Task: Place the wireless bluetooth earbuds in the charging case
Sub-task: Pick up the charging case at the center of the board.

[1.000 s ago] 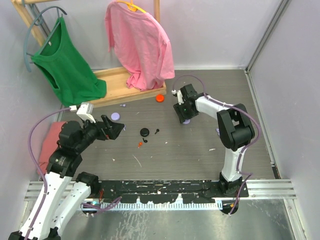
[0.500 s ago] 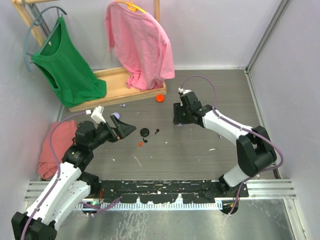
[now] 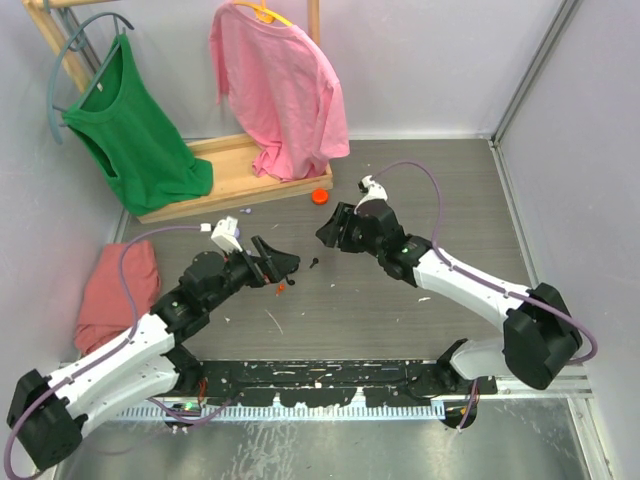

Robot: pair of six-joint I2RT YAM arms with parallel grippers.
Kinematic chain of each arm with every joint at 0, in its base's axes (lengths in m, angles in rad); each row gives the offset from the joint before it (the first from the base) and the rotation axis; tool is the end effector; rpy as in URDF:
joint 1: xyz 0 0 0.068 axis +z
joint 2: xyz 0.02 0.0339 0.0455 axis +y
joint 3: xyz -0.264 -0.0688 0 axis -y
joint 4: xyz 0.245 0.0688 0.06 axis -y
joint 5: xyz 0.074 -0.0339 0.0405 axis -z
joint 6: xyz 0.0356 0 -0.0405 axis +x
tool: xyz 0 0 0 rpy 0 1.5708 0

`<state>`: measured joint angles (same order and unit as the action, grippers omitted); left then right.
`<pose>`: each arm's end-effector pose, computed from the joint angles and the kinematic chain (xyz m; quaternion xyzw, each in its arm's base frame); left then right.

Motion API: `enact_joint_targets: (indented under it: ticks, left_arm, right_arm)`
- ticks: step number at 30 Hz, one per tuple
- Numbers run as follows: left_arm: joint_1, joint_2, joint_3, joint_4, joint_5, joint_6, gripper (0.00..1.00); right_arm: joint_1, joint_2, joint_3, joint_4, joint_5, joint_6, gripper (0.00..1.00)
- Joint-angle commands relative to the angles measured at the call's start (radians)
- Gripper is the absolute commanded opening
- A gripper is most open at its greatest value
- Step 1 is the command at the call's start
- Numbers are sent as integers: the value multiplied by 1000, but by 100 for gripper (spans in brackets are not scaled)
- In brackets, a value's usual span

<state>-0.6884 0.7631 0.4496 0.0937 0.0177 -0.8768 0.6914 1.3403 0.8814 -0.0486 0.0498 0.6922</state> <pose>0.1446 -0.1198 0.2536 -0.0679 0.7774 -0.4458 0.4385 0.2335 0.1910 0.2625 0.0130 0.8617 0.3068 0.4040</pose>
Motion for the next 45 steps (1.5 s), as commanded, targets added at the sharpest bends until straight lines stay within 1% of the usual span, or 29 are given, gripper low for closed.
enact_joint_targets:
  ticks: [1,5,7,8,10,12,19,22,31,36,38,40,42,45]
  left_arm:
    - [-88,49,6,161,-230,41,98]
    - [-175,113,12,234,-366,92,92]
    - [-206,141,8,283,-412,119,88]
    - [-221,155,6,308,-428,134,83]
    - [-236,183,0,366,-450,168,78]
    - [-246,209,1,407,-455,199,74]
    - [-268,280,-1,547,-466,279,69]
    - [-270,314,2,595,-475,304,65]
    - [-284,428,23,722,-467,324,53]
    - [-286,472,34,780,-473,331,50]
    - [-286,486,37,794,-471,329,48]
    - [-287,496,34,817,-471,328,43]
    - [-287,498,23,836,-476,326,37]
    - [-286,493,5,844,-490,325,24]
  right_arm:
    - [50,-70,-37,193,43,151,44]
    - [80,-89,-71,249,61,231,44]
    - [91,-94,-79,264,70,261,45]
    - [98,-97,-80,268,77,271,45]
    - [109,-101,-84,272,92,294,45]
    - [118,-108,-95,286,102,314,45]
    - [128,-120,-106,292,119,354,45]
    - [131,-126,-114,299,118,373,45]
    - [146,-144,-145,325,131,427,45]
    - [156,-140,-160,339,129,453,46]
    - [158,-139,-168,347,131,462,46]
    - [160,-141,-176,351,133,466,47]
    - [160,-146,-181,351,138,465,48]
    - [160,-153,-184,348,143,453,49]
